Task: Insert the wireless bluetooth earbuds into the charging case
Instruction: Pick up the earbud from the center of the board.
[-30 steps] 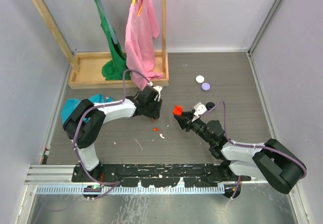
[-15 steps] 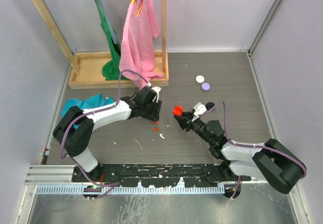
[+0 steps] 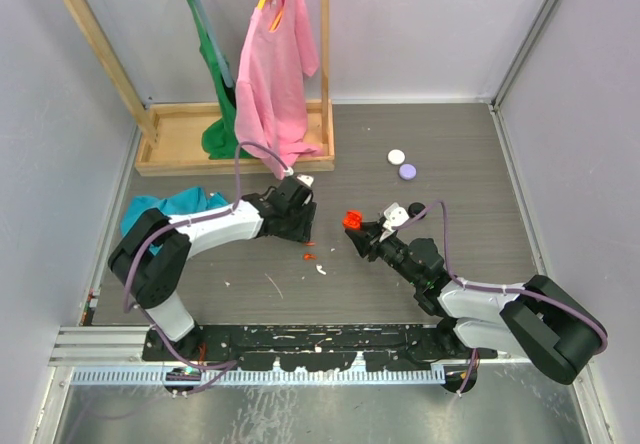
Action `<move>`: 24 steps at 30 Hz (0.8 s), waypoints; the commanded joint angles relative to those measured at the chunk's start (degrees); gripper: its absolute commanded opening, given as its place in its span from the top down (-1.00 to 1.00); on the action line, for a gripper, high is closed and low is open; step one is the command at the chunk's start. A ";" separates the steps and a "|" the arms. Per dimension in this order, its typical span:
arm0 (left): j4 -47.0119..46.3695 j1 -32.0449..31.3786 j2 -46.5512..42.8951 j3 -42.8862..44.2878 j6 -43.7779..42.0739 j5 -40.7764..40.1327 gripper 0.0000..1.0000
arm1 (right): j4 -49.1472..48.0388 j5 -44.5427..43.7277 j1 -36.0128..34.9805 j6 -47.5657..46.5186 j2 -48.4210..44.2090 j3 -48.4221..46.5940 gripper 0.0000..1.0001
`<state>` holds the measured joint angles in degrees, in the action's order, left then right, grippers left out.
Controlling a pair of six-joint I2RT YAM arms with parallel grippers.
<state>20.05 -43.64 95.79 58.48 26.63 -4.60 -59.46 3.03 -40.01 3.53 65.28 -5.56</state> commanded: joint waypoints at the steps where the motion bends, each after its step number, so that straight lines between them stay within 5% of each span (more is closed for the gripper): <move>1: 0.04 -0.25 0.96 -0.13 0.75 -2.22 0.08 | -2.68 -0.75 -0.20 -0.29 -0.07 -2.01 0.81; 24: 5.89 -0.21 0.98 1.41 -5.32 -14.78 0.19 | -2.10 -1.18 -0.21 -0.38 -0.08 -2.19 0.81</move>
<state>22.76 -43.88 97.30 58.61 22.98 -15.31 -59.09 3.01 -40.01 3.53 65.30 -5.63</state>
